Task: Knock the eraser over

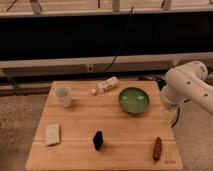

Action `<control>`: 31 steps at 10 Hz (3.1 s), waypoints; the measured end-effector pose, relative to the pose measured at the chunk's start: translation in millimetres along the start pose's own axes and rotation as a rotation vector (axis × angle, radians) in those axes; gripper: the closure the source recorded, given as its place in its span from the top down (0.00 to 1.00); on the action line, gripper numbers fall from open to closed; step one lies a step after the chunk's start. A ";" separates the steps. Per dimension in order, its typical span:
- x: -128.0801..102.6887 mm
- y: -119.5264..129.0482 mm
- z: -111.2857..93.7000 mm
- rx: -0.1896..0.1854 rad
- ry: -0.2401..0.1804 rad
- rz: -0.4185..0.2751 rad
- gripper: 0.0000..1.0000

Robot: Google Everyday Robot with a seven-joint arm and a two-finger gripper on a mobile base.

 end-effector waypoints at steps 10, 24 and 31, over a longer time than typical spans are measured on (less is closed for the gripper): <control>0.0 0.0 0.0 0.000 0.000 0.000 0.80; -63.8 39.7 12.4 0.003 0.019 -0.108 0.80; -115.8 59.4 29.8 0.001 0.044 -0.175 0.80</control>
